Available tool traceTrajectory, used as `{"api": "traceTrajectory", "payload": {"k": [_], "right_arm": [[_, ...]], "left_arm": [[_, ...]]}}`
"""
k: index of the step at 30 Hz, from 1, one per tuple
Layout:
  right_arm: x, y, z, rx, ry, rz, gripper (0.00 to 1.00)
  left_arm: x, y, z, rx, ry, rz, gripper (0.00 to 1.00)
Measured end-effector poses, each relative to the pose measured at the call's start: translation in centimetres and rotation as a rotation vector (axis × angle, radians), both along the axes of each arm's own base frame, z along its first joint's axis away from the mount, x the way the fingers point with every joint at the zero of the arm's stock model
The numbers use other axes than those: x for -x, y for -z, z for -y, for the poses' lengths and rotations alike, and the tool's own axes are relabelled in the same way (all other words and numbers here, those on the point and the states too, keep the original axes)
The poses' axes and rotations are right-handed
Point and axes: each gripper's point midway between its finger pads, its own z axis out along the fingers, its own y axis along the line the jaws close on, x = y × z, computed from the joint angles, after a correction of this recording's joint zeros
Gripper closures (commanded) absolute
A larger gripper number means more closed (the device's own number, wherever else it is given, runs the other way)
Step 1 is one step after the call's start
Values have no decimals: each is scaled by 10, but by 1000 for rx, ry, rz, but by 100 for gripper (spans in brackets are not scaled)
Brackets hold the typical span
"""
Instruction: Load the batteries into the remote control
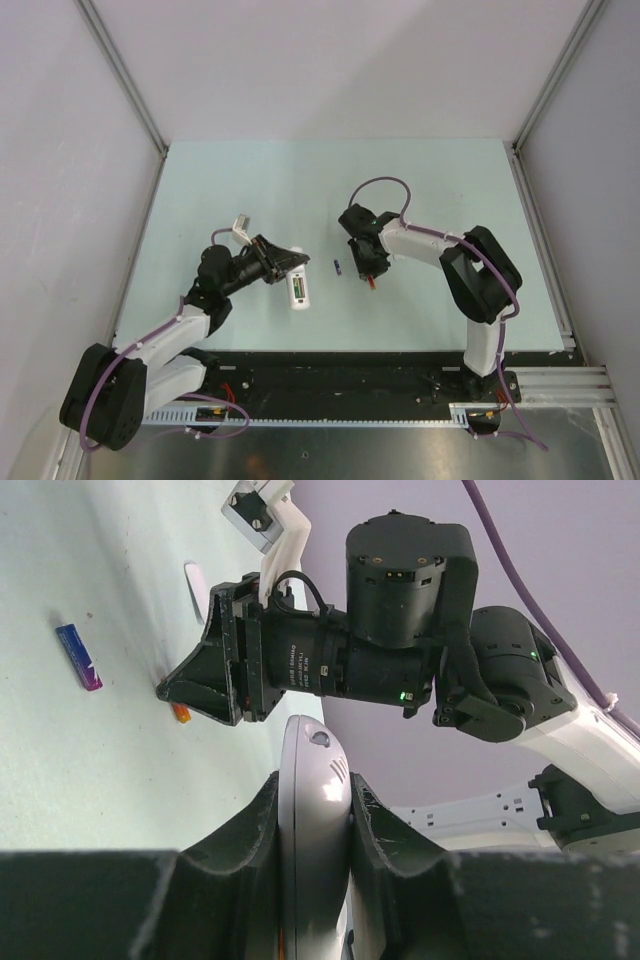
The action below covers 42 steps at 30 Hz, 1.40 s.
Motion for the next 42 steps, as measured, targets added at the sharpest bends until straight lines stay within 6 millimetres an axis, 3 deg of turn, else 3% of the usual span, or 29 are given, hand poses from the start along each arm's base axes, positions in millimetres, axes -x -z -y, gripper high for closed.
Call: {"api": "traceTrajectory", "payload": {"k": [9,11,12,13,20,23,27,30,32,35,42], "right_arm": [[-2,3,3,4,4,-7,83],[-3,3,4,5,3,-8,88],[-3,3,4,6,2,-8,98],[-3,3,4,7,-2,-8,100],[-4,-4,4,2,13,9,100],[-7,-35,0,-49,36,76,100],[-6,-119,-16,-218,53,269,100],[12,-191,-40,-382,32,428,100],[28,-226,-60,-481,6,497,100],[46,-247,-82,-557,-25,545,100],[54,-248,-113,-577,-40,605,100]], "left_arm": [[0,0,0,0,0,0,100],[0,0,0,0,0,0,100],[0,0,0,0,0,0,100],[0,0,0,0,0,0,100],[0,0,0,-1,0,-1,100],[-1,1,0,-2,0,-5,100],[-5,0,1,-4,-6,-9,100],[-11,-4,1,-3,-31,0,100],[-15,-5,0,-3,-52,5,100],[-19,-8,-1,1,-75,5,100],[-26,-27,4,30,-86,33,100]]}}
